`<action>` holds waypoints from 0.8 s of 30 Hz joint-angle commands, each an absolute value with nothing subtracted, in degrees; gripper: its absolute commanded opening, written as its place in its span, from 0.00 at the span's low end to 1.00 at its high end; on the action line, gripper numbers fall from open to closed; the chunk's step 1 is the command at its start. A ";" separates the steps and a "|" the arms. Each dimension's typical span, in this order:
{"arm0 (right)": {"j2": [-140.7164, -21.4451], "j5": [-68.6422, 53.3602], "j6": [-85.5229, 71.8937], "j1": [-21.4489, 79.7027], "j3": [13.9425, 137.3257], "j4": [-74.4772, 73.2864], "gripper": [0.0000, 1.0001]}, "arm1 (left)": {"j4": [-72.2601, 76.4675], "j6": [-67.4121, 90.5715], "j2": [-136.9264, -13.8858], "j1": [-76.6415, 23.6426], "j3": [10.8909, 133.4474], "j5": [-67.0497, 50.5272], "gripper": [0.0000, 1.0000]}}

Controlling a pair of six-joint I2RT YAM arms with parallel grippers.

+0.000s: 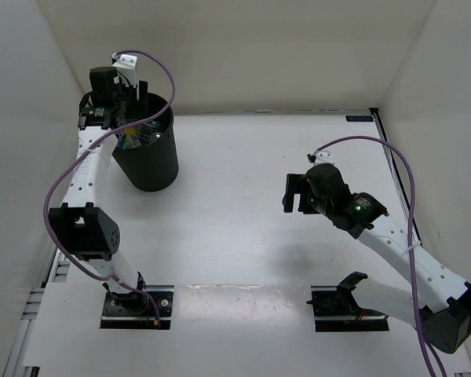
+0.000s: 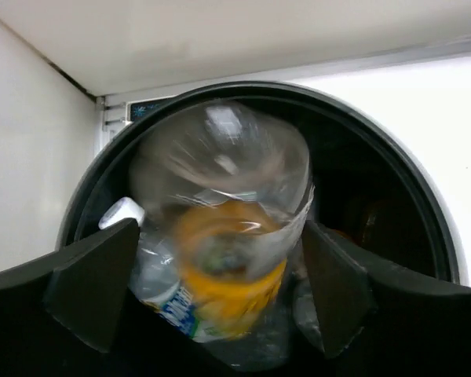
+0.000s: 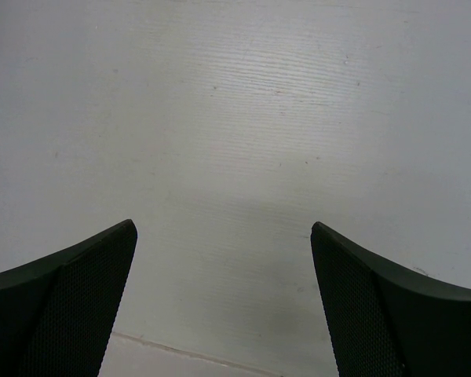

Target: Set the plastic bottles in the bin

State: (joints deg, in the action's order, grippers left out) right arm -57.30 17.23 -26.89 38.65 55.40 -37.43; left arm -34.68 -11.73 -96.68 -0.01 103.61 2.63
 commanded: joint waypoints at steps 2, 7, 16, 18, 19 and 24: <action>-56.25 18.28 -27.51 38.58 55.63 -37.71 0.94 | -33.31 -9.50 -90.79 0.00 102.49 -0.09 0.99; -56.78 18.28 -27.51 38.58 56.16 -37.71 0.94 | -33.31 -8.79 -87.99 0.00 101.78 4.03 0.99; -54.06 26.00 -29.35 38.06 56.69 -41.47 0.96 | -33.31 -8.26 -74.20 2.45 92.66 22.31 0.99; -52.13 32.39 -35.81 38.06 56.07 -44.19 0.97 | -33.31 -10.97 -71.47 5.69 87.57 26.27 0.99; -51.34 41.92 -39.69 38.06 55.55 -46.47 1.00 | -33.31 -10.99 -69.54 6.76 81.71 27.67 0.99; -45.27 56.67 -53.88 38.06 53.80 -56.43 1.00 | -33.31 -9.24 -64.09 13.52 63.40 35.86 0.99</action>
State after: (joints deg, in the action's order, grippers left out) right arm -48.21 42.30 -43.97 38.22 54.78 -49.78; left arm -31.00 -10.02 -64.20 10.90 71.18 29.32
